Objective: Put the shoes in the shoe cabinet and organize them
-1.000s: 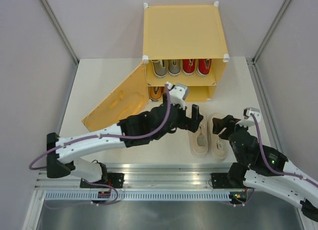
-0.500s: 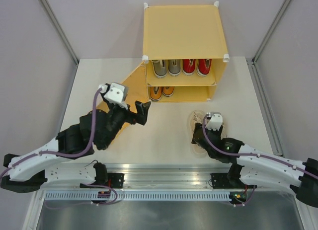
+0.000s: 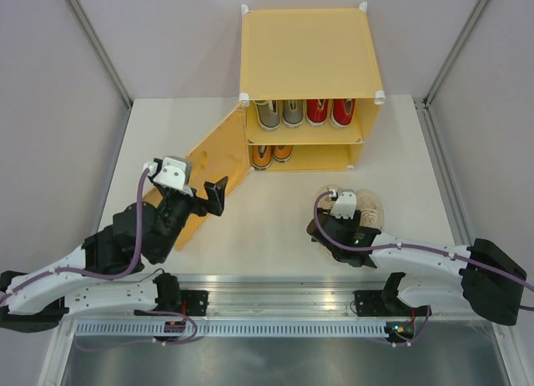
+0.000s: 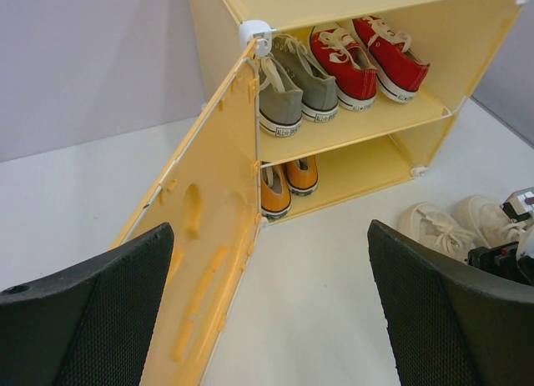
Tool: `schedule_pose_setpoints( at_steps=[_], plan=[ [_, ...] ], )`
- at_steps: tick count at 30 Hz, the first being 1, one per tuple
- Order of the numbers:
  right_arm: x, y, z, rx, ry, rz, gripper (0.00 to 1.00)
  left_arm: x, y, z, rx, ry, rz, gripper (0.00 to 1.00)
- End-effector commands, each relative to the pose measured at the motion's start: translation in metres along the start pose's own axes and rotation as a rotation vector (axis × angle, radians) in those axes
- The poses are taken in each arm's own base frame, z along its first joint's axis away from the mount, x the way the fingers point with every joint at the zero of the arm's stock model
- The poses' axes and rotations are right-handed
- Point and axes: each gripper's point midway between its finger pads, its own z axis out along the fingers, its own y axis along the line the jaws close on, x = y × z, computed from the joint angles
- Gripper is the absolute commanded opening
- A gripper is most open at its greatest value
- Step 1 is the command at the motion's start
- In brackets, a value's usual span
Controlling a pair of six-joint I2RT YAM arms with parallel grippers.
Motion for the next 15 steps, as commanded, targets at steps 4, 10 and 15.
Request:
schedule_pose_setpoints(
  at_steps=[4,10,15],
  plan=[
    [-0.012,0.010,-0.006,-0.019,0.001,0.037,0.82,-0.007,0.009,-0.003,-0.019,-0.031,-0.002,1.00],
    [-0.025,-0.002,-0.018,-0.005,-0.028,0.031,0.83,-0.002,0.005,-0.001,-0.008,-0.023,0.010,1.00],
    [0.004,-0.009,-0.007,0.023,0.040,0.001,0.84,0.001,0.002,0.000,-0.006,-0.016,0.021,1.00]
  ],
)
